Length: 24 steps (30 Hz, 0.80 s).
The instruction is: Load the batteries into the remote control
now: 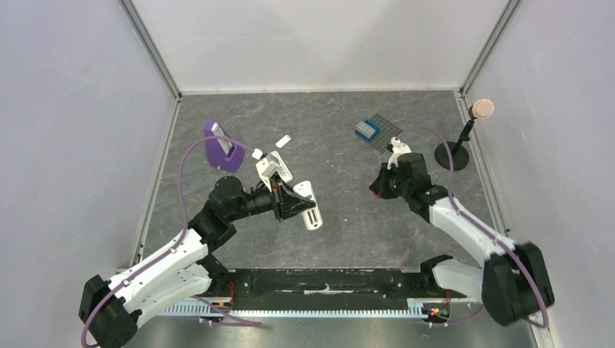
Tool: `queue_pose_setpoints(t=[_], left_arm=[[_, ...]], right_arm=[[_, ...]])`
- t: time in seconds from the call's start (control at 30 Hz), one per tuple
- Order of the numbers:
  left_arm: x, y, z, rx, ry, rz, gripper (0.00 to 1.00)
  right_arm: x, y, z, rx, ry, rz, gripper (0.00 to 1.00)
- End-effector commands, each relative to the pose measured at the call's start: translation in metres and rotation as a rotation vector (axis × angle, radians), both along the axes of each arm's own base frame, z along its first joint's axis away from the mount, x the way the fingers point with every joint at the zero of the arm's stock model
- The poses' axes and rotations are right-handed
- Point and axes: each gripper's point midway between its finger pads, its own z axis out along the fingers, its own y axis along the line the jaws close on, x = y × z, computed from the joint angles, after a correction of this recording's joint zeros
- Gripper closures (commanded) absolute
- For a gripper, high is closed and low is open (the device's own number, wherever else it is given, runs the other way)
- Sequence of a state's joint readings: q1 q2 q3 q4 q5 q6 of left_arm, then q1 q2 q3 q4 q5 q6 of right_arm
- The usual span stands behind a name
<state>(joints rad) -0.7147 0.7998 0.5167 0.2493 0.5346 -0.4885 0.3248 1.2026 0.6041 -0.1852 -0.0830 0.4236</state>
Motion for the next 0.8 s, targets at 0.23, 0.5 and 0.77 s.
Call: queue_pose_setpoints(t=[0.23,0.5,0.77], left_arm=[[0.006,-0.007,0.013,-0.084,0.012,-0.002,0.98],[0.029,-0.027,0.007,-0.16,0.238,0.045,0.98],[0.051,-0.047,-0.02,-0.231,0.481,0.08,0.98]], right_arm=[[-0.077,0.111,0.174,0.451,-0.598,0.683,1.0],[-0.099,0.127,0.197,0.519,-0.524,0.685,1.0],[-0.113,0.128,0.171,0.523,-0.266,0.53,1.0]])
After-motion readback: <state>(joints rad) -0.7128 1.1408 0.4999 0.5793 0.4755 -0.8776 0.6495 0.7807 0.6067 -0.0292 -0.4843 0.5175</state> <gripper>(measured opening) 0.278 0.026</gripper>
